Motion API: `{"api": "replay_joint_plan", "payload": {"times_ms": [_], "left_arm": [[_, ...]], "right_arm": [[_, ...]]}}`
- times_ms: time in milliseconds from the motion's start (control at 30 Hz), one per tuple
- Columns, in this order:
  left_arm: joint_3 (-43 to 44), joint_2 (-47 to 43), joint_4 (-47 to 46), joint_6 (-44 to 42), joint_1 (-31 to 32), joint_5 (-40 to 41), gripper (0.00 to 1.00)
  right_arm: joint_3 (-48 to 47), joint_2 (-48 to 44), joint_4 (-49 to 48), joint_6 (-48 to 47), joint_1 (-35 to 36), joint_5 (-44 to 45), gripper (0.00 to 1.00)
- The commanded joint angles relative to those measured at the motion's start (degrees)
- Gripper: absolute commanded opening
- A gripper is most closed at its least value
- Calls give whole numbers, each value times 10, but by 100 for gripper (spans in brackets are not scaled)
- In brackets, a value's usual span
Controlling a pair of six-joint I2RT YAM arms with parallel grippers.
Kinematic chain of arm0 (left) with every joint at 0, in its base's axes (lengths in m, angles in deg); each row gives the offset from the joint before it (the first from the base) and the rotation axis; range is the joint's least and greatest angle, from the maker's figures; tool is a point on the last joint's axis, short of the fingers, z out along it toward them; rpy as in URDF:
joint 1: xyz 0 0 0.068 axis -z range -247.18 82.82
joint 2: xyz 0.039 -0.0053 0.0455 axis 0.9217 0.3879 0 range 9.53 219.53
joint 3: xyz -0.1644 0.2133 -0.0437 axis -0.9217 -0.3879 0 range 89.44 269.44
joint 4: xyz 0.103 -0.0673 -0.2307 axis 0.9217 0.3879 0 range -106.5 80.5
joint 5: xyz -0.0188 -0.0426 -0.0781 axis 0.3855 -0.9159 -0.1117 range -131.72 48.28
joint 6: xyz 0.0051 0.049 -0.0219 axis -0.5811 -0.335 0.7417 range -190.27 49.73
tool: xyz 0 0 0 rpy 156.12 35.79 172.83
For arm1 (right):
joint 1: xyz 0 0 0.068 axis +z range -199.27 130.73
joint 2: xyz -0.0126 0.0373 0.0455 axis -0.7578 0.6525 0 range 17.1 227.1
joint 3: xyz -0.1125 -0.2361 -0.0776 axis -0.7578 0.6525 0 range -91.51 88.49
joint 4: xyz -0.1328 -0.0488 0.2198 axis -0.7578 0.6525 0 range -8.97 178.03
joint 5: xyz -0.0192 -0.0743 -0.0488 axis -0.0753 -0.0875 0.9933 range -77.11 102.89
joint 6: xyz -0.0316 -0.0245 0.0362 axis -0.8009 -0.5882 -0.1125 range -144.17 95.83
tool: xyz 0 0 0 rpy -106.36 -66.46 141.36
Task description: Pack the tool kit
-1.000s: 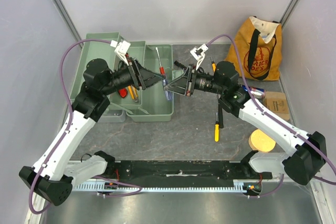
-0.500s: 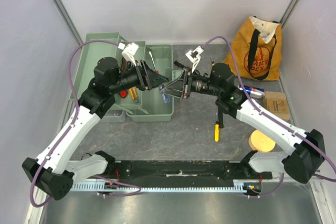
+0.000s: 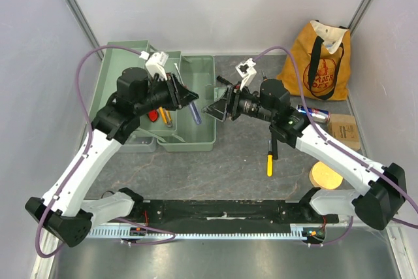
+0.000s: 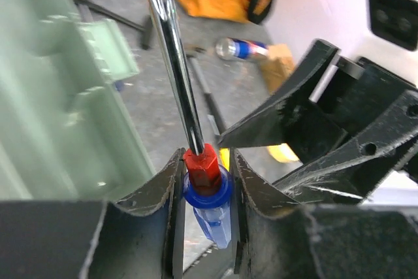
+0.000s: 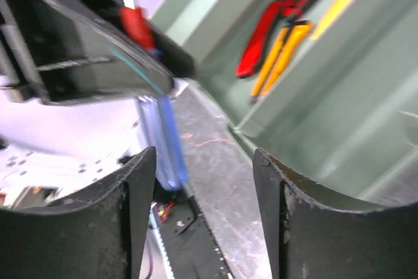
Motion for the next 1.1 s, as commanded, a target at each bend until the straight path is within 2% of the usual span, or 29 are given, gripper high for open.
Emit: {"api": "replay_joint_plan", "payload": {"times_ms": [0,67,200,300,433,533,867,1033,1067], "left_arm": [[109,16,131,-116,-6,193,2],[149,34,181,-155,-15,265,2],[221,73,256,-228,-51,354,2],[235,94,285,-257,-96,428,2],[223,109,294,-278,-183,447,2],[216,119,288,-296,-219,459,2],[172,191,248,-335,-233,520,2],[162,217,232,-319,-235,516,18],[158,217,227,-317,-234,517,24]], "right_arm": [[-24,-40,81,-42,-4,157,69],[-24,-49,110,-51,-4,199,70],[-26,-55,165,-67,-5,291,71],[-17,-59,183,-78,-7,321,70],[-5,-61,196,-85,-10,340,71],[3,-58,198,-85,-14,343,71],[15,-38,197,-85,-25,351,72],[35,-11,190,-83,-53,373,72],[39,-4,190,-80,-58,380,72]]}}
